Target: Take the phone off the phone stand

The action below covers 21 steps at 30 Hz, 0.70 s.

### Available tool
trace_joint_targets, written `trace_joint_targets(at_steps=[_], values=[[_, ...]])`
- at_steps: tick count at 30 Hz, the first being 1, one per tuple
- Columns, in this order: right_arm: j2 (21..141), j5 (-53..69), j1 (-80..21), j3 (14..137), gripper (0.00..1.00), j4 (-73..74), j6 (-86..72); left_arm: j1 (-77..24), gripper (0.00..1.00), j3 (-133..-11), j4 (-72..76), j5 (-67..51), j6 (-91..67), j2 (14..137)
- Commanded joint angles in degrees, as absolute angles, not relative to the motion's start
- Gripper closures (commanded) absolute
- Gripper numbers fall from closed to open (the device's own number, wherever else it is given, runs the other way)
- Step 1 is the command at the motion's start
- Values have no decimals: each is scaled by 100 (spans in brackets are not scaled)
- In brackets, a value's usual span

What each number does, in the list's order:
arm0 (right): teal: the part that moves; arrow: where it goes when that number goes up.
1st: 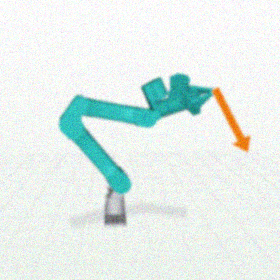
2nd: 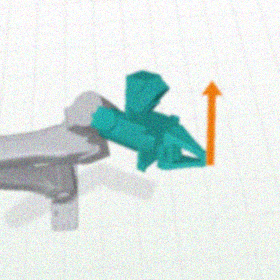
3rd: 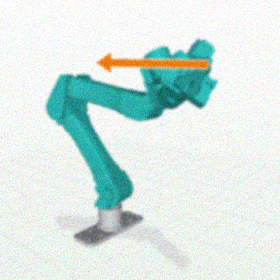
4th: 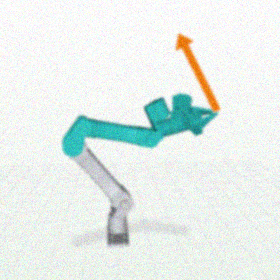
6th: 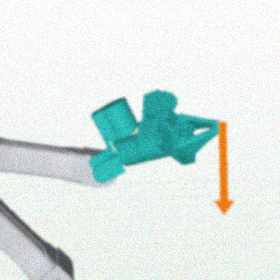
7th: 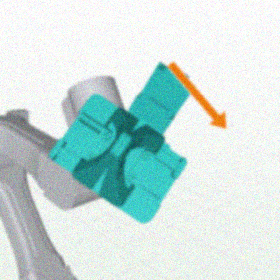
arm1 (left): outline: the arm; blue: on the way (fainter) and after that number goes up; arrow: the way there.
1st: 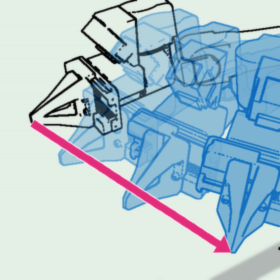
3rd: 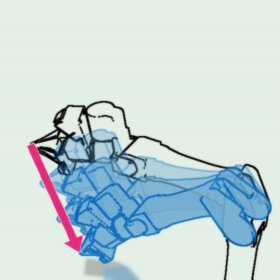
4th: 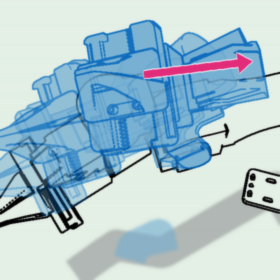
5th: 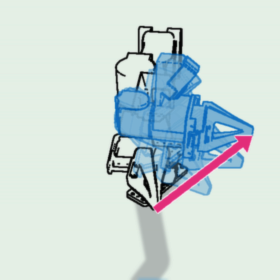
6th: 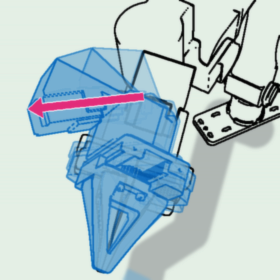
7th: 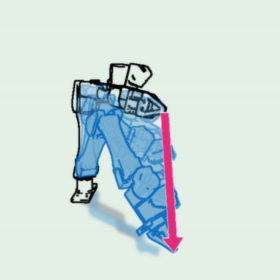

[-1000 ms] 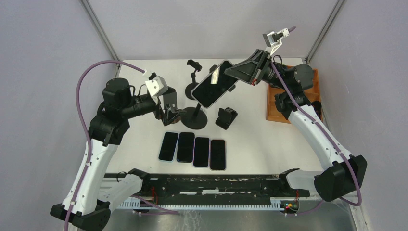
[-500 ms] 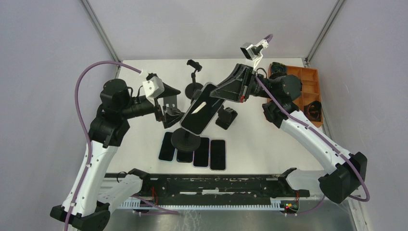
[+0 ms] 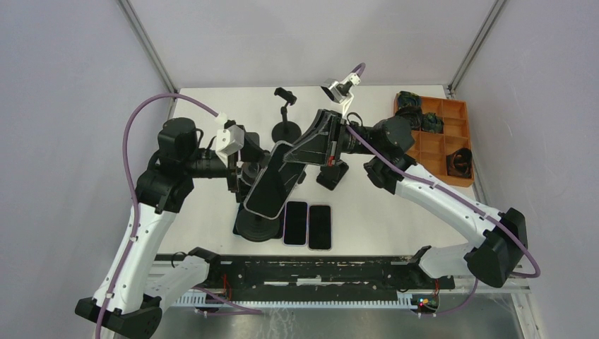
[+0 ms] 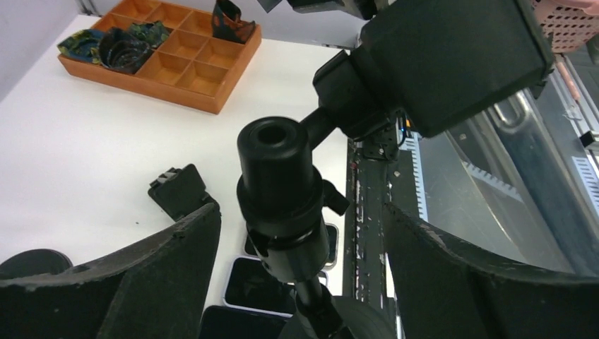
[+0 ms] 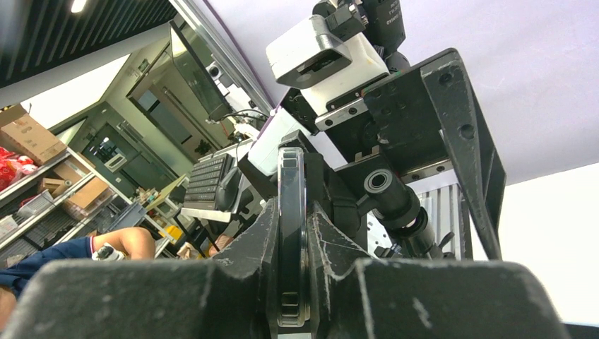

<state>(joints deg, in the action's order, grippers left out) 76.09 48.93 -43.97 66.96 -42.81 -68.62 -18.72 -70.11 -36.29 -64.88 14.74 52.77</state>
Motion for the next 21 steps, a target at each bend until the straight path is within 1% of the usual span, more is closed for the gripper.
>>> trace_joint_targets(at_steps=[1,4,8,10,11,12,13,14,15,17,19,21], values=[[7545,4293,-4557,7202,100,-5162,-6808,-1854,18,-7128,-4174,-6845,2130,5264],[7565,4290,-4621,7229,100,-5100,-6675,-1855,30,-7132,-4359,-6873,2311,5269],[7500,4289,-4640,7241,100,-4713,-6262,-1855,53,-7190,-4711,-6927,2660,5266],[7458,4334,-4647,7273,100,-4464,-5980,-1854,69,-7279,-4971,-6964,2949,5285],[7447,4373,-4642,7285,100,-4402,-5908,-1850,88,-7328,-5081,-6968,3033,5307],[7438,4411,-4636,7287,100,-4375,-5867,-1854,95,-7362,-5145,-6961,3063,5319],[7452,4457,-4642,7294,100,-4339,-5817,-1854,98,-7397,-5179,-6947,3088,5340],[7470,4500,-4637,7310,100,-4288,-5782,-1854,98,-7439,-5266,-6955,3158,5343],[7483,4550,-4636,7321,97,-4244,-5740,-1854,98,-7478,-5331,-6964,3224,5356],[7527,4662,-4640,7330,89,-4183,-5696,-1856,98,-7561,-5435,-7019,3290,5390],[7567,4809,-4645,7295,74,-4148,-5669,-1855,98,-7671,-5581,-7083,3402,5441],[7576,4946,-4636,7229,65,-4047,-5605,-1854,98,-7791,-5792,-7128,3565,5485]])
